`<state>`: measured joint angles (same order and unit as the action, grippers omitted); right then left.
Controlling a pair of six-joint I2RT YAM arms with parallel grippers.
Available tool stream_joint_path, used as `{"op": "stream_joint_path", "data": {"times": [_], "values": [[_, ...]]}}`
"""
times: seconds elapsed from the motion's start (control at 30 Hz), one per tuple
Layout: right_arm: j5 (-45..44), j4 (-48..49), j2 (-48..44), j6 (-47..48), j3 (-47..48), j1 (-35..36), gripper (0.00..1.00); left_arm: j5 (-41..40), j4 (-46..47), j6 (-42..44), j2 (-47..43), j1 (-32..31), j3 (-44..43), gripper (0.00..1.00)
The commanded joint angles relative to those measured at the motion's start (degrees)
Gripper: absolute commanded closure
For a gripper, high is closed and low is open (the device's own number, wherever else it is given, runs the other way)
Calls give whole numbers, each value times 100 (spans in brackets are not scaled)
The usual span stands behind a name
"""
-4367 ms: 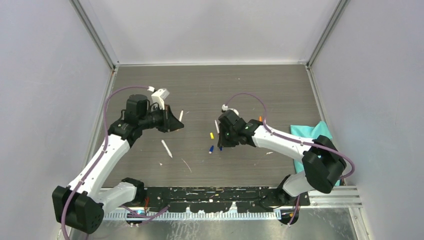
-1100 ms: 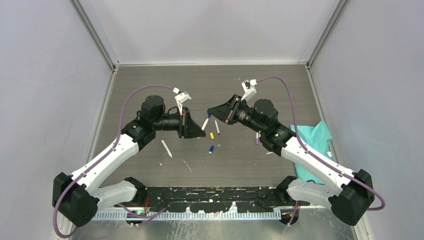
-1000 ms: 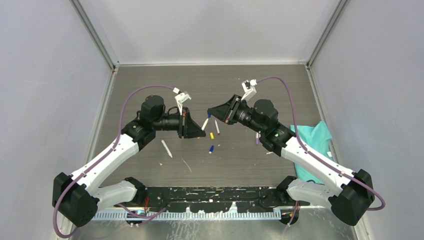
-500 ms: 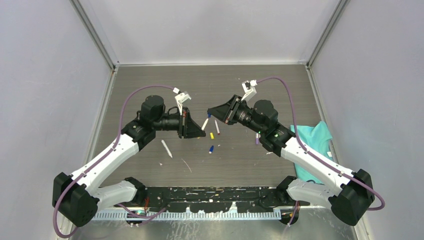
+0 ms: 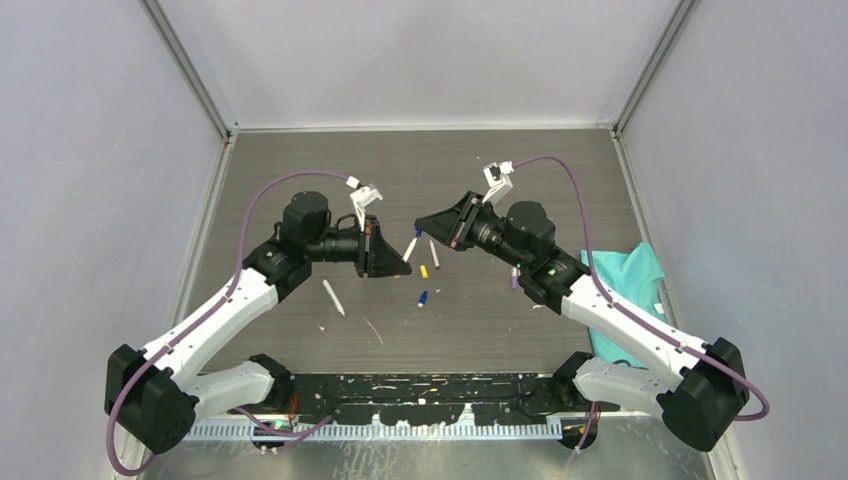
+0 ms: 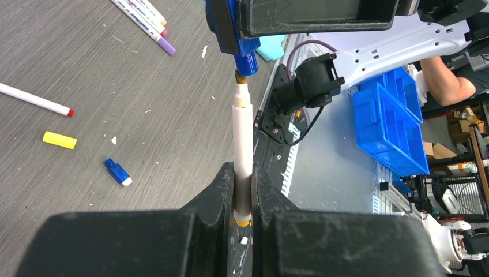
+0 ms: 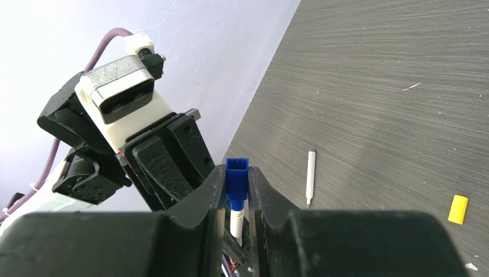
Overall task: Insert the pens into the pen caps
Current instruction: Insert the pen cap onto the pen.
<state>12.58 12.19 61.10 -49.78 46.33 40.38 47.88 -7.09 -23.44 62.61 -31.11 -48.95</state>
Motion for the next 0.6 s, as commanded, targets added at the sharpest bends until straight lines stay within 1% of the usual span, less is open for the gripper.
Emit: {"op": "stream_joint_path", "data": {"times": [0.0,0.3,0.37,0.47,0.57], "values": [[164,198,-6,-30,-81,21,99,-6,410,-41,-169,9,-49,100],[74,386,-59,-224,-363,167,99,-59,424,-38,-193,9,-30,100],[-152,291,-203,-176,-341,169,99,-66,419,-25,-192,9,-32,100],[-727,-136,-419,50,-25,169,99,-56,394,-16,-173,9,-42,100],[-1034,-148,-565,175,187,169,99,23,388,-21,-122,9,-64,100]]}}
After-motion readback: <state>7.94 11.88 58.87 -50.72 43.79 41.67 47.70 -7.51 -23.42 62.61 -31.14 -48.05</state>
